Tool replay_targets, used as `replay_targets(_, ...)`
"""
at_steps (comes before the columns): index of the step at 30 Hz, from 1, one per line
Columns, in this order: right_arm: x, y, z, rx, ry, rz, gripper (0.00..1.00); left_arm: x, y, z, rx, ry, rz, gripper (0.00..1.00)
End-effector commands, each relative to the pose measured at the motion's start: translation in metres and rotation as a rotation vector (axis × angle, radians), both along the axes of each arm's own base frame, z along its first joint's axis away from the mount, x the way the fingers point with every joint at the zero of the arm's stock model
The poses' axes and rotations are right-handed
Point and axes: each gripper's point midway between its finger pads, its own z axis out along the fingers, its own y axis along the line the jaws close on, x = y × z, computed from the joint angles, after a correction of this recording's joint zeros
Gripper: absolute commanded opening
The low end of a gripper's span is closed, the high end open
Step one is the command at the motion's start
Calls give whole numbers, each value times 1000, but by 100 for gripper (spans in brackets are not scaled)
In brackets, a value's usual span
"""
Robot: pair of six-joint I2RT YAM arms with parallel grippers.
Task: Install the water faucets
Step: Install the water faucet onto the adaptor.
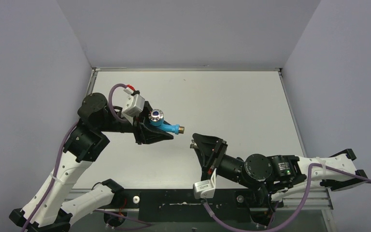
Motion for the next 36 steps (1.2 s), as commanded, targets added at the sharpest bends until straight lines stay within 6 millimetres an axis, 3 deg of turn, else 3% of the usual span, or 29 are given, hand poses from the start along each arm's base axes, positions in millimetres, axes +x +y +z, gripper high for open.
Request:
replay_targets(1,-2,-3,34,134,14,11,0,-9,5,27,-56,-80,-24,0)
replay_targets(5,-6,-3,57,186,1,43,0,-13,5,28,-59,-67,-43,0)
replay_targets(10,-6,2,68,174,-25,52,0,-21,5,25,-50,-47,-106,0)
replay_targets(23,19,13,65,135,-30,46,0,-26,6,24,-50,-42,-125,0)
replay_targets(36,13,18,72,156,-22,92,0,-25,6,20,-39,-43,-122,0)
